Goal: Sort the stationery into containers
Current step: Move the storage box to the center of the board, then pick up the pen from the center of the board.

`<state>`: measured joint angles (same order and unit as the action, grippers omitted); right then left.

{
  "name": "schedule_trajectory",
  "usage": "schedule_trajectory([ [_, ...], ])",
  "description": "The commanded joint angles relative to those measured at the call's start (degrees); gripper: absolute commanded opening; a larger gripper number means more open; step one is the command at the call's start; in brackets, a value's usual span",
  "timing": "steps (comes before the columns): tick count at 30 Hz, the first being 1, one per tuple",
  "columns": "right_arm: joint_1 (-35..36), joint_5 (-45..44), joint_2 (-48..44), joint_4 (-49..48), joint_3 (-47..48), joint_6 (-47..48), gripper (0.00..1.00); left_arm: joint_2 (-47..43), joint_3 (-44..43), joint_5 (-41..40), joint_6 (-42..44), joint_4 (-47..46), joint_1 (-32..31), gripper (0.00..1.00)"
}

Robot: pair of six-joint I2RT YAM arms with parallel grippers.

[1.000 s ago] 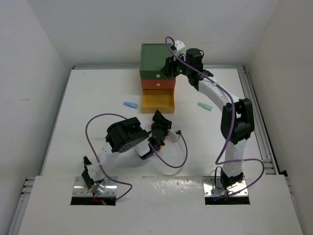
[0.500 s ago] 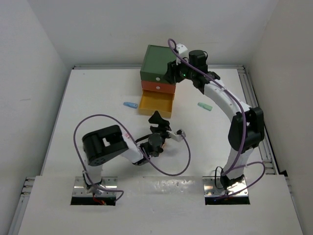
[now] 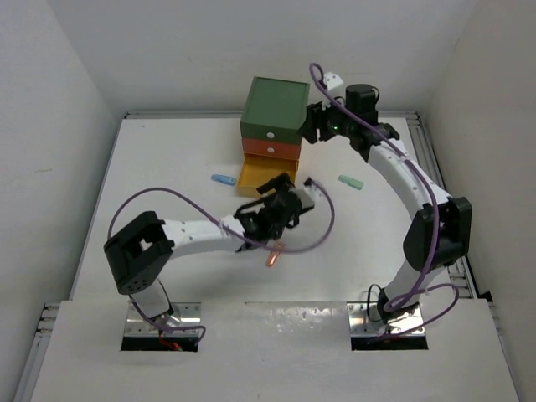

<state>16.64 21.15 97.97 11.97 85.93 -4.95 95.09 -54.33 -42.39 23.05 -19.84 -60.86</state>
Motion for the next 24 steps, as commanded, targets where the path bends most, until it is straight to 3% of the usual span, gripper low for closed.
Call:
schedule_trajectory([
  [1, -5.0, 0.4, -4.4, 1.9, 0.3, 1.9, 0.54, -6.1, -15.0, 13.6, -22.4, 31.0, 10.9, 0.81],
  [2, -7.1, 0.5, -5.0, 2.7, 0.0, 4.5, 0.52, -7.1, -17.2, 23.7, -25.0, 34.4, 13.6, 0.81],
  [4, -9.6, 0.8, -5.4, 4.3, -1.9, 8.5, 0.45, -9.0, -20.7, 34.4, -25.9, 39.3, 21.2, 0.81],
  [5, -12.2, 1.5, -5.6, 4.8, -2.4, 11.6, 0.43, -11.0, -21.3, 45.0, -25.1, 40.2, 23.7, 0.81],
  [7, -15.2, 3.2, -5.3, 7.2, -3.7, 14.6, 0.41, -12.7, -22.9, 55.9, -24.3, 42.2, 30.5, 0.81],
  [13, -16.4, 3.7, 0.7, 14.7, -5.9, 28.7, 0.44, -14.4, -24.8, 60.3, -21.6, 43.1, 42.7, 0.82],
  [17, -16.3, 2.3, 7.4, 16.1, -5.9, 31.3, 0.49, -12.0, -24.8, 66.2, -25.6, 43.6, 51.6, 0.82],
  [21, -16.4, 0.1, 12.4, 16.0, -4.9, 33.2, 0.56, -9.1, -24.2, 76.8, -27.1, 43.1, 56.7, 0.86],
  [24, -16.5, -0.5, 15.7, 16.9, -3.4, 34.8, 0.59, -7.6, -24.0, 79.9, -27.6, 42.8, 59.1, 0.88],
])
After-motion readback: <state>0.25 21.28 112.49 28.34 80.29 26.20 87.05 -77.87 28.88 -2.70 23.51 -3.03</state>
